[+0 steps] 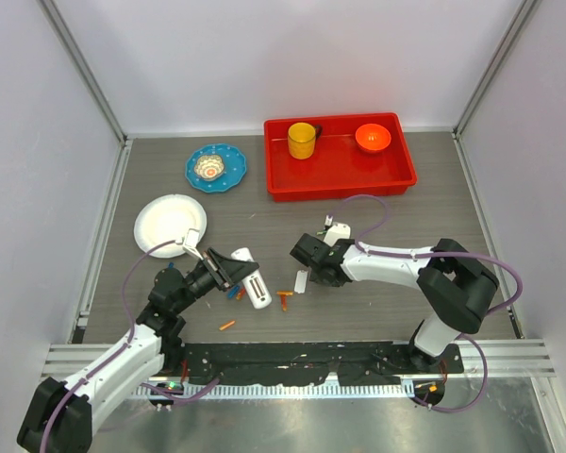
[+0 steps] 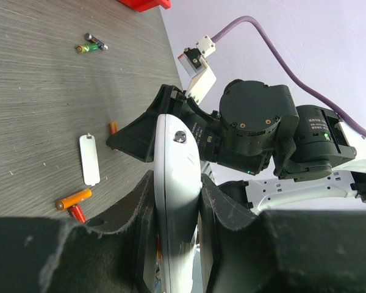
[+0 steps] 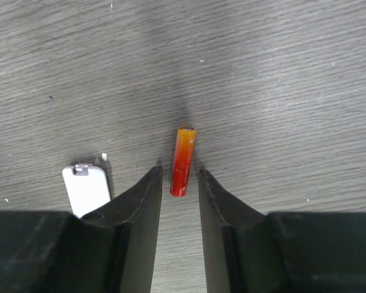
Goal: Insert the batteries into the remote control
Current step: Pick up the battery from the center of the board.
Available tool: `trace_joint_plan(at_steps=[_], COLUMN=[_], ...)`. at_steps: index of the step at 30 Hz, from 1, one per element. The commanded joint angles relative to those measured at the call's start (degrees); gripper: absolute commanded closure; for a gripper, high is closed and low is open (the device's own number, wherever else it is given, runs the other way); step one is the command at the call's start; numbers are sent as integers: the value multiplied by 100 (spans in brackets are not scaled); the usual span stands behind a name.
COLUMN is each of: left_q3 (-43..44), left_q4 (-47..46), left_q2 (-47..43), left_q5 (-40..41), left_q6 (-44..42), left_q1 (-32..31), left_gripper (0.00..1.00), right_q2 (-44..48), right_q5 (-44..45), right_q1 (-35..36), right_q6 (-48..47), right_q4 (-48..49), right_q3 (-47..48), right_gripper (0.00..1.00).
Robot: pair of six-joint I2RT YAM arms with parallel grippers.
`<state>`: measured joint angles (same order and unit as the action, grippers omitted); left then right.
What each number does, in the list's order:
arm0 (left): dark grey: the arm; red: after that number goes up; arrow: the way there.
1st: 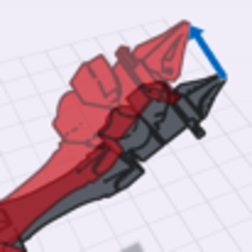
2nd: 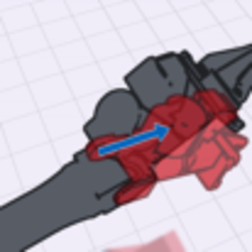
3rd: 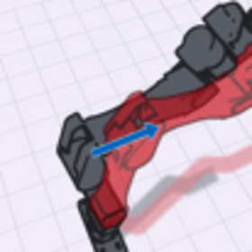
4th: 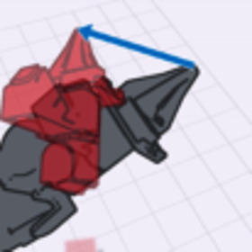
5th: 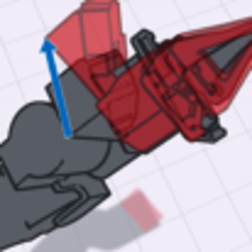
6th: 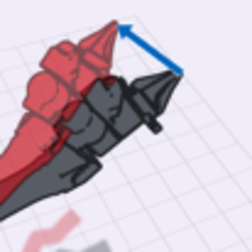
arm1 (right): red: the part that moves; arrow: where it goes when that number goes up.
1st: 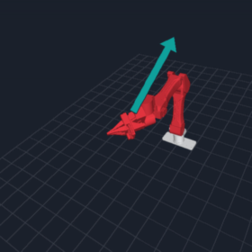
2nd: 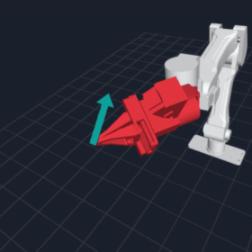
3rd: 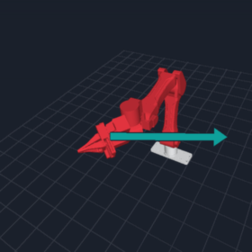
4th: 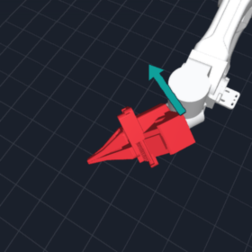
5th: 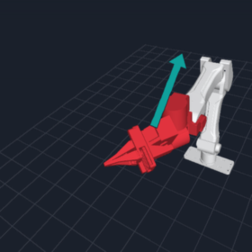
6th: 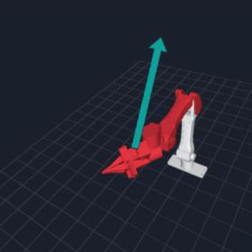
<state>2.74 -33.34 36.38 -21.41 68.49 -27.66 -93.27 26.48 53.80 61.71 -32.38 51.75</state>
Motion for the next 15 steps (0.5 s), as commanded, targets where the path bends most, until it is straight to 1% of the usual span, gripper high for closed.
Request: trace_joint_plan(at_steps=[1, 11, 12, 13, 15], left_q3=[-239, -239, -239, -239, -239], left_q4=[-269, -278, -287, -304, -313], left_q2=[-17, 9, 9, 18, 44], left_q5=[40, 40, 49, 49, 163], left_q6=[-55, -64, -64, -64, -29], left_q1=[-20, -20, -20, -20, -29], left_gripper=[100, 100, 100, 100, 100], right_q2=[-173, -130, -95, -68, 45], right_q5=[-64, -108, -99, -99, -38], right_q1=[34, 43, 43, 51, 51], right_q6=[218, 245, 236, 227, 218], right_q4=[-137, -154, -163, -155, -146], right_q3=[-15, -68, -86, -94, -173], right_gripper=[65, 72, 73, 80, 87])
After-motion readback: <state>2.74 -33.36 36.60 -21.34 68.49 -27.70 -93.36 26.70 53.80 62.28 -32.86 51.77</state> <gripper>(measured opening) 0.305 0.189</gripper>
